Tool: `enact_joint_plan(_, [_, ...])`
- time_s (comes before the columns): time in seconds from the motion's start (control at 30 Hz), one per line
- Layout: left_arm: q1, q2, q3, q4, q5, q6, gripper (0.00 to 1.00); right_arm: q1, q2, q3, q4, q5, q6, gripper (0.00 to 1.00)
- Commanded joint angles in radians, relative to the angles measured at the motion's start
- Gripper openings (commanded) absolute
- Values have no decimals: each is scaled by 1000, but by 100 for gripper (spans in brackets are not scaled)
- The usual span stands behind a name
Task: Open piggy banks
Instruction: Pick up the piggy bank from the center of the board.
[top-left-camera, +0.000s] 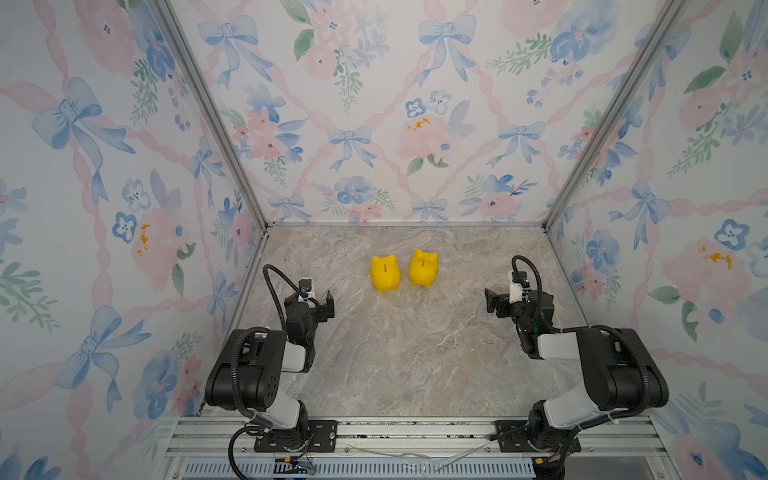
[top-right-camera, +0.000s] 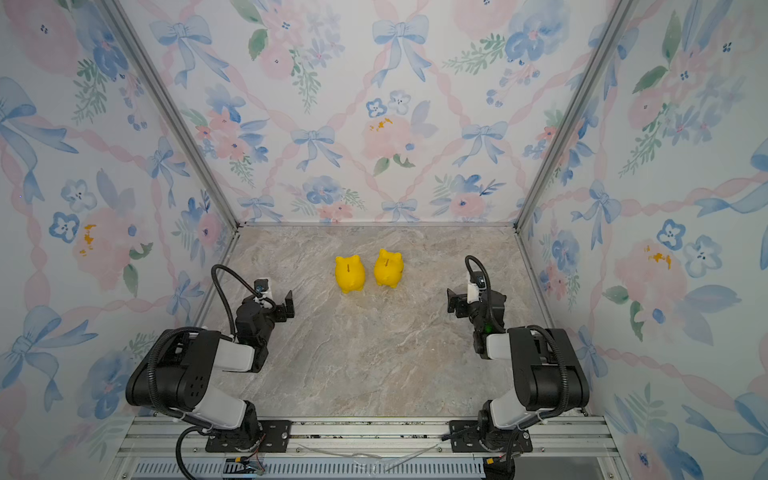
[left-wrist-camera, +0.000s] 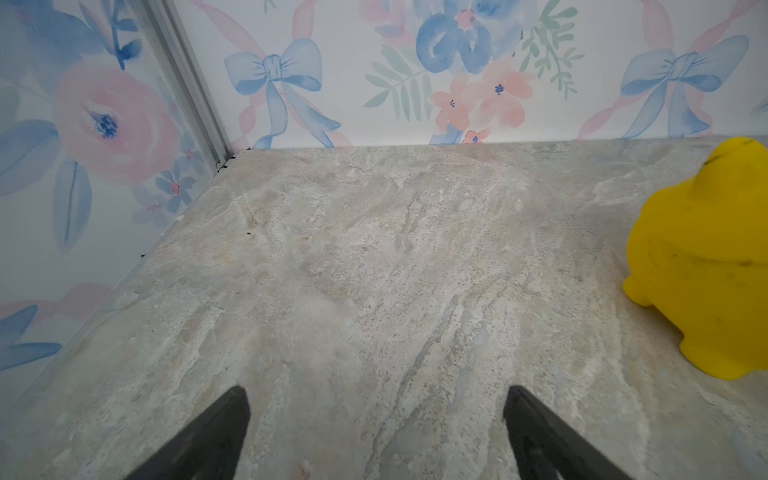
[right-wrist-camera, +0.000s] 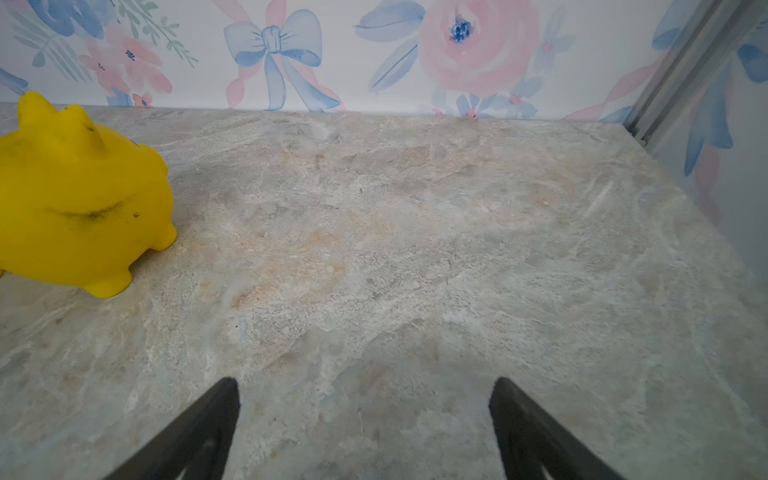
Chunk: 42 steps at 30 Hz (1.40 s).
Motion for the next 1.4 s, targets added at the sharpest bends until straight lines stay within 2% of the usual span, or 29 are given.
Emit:
enact_joint_plan(0.0, [6,-2,11,20,12,7,98,5,-8,2,22,6,-10,96])
enact_joint_plan(0.83, [7,-2,12,20,19,7,98,7,-8,0,23,10,-11,96])
enact_joint_plan(1.03, [-23,-35,6,9,35,53,98,8,-8,0,23,10,-11,96])
enact_joint_plan(1.1, [-44,-71,22,-44,-19,56,98,8,-8,0,24,9,-12,96])
enact_joint_plan(1.27, [-163,-91,214,-373,-289,77,98,9,-8,0,24,10,-12,96])
enact_joint_plan(1.37, [-201,-82,309,-511,-346,35,98,9,-8,0,23,11,-11,96])
